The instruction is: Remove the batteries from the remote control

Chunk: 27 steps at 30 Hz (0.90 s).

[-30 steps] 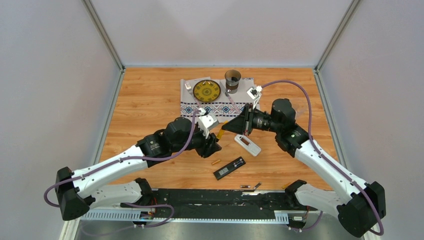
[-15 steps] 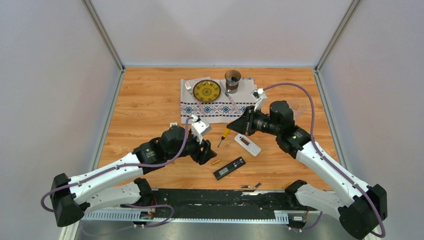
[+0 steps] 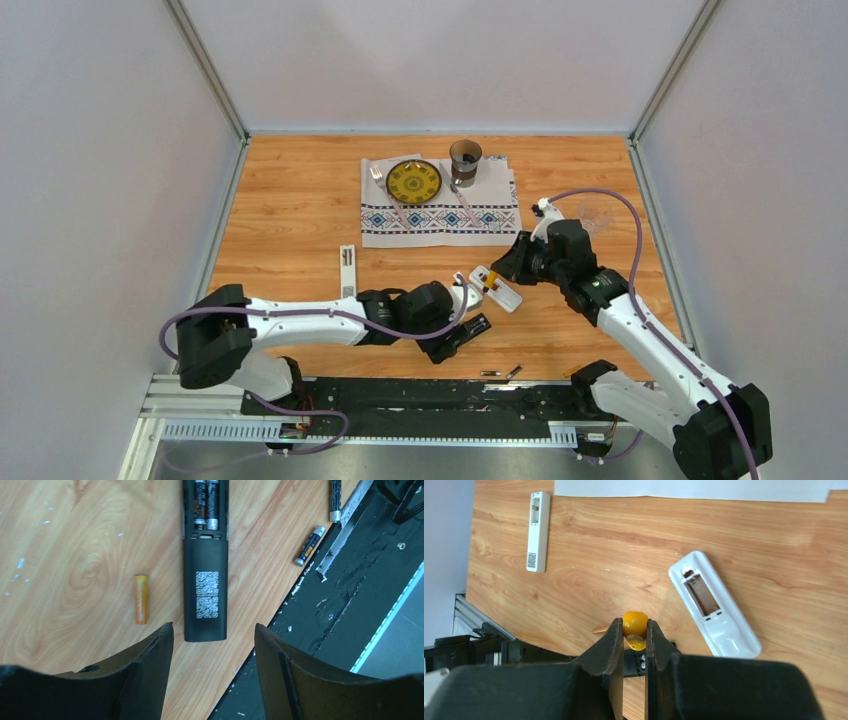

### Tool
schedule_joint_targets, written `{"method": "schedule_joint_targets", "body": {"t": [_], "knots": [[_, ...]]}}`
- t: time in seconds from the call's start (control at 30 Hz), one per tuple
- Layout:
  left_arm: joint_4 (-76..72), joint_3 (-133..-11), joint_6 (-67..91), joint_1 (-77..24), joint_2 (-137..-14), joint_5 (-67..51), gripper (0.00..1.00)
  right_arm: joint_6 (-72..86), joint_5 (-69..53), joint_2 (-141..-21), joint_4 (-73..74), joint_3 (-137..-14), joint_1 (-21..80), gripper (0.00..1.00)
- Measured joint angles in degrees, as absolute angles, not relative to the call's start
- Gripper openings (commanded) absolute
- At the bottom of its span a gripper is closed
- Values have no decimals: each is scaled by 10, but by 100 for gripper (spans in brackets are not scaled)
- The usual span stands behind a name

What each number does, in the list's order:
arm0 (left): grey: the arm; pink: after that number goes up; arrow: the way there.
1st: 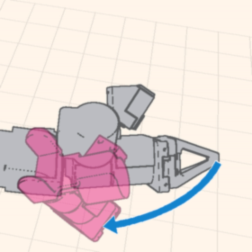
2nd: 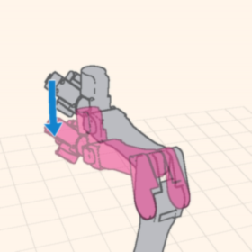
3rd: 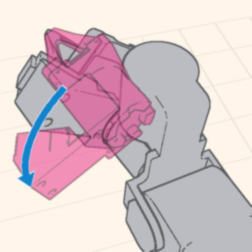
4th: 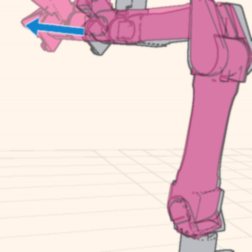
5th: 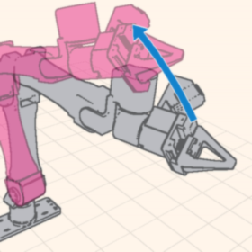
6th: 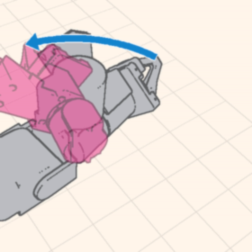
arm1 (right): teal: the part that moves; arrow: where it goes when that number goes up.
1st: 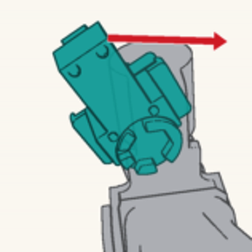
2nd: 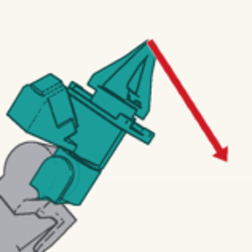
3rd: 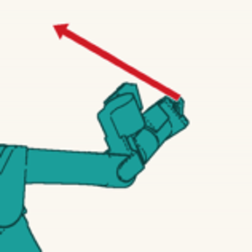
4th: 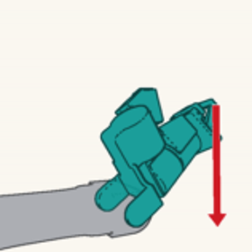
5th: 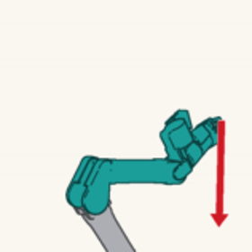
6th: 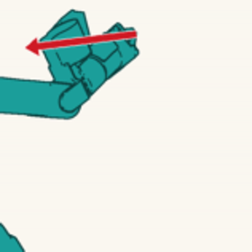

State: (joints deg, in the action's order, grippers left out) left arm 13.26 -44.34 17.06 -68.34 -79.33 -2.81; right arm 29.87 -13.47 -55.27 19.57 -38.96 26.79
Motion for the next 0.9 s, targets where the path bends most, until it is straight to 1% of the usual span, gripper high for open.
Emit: {"method": "schedule_joint_targets", "body": {"t": [0.17,0.33,0.6,0.7,0.77,0.8,0.87,0.9], "knots": [[139,-482,170,-727,-858,12,67,288,-134,-537,216,-381,235,0],[144,-484,173,-743,-891,39,67,282,-135,-527,223,-376,226,0],[139,-453,191,-742,-892,70,67,273,-136,-527,230,-366,226,0],[136,-446,196,-742,-886,78,63,270,-135,-528,231,-364,226,0],[133,-443,198,-742,-885,80,57,269,-135,-528,231,-364,226,0],[132,-442,199,-742,-885,81,49,269,-135,-528,231,-364,226,0],[125,-438,203,-742,-884,84,40,267,-135,-528,231,-363,226,0],[121,-436,203,-742,-882,82,30,267,-136,-528,230,-362,226,0]]}}
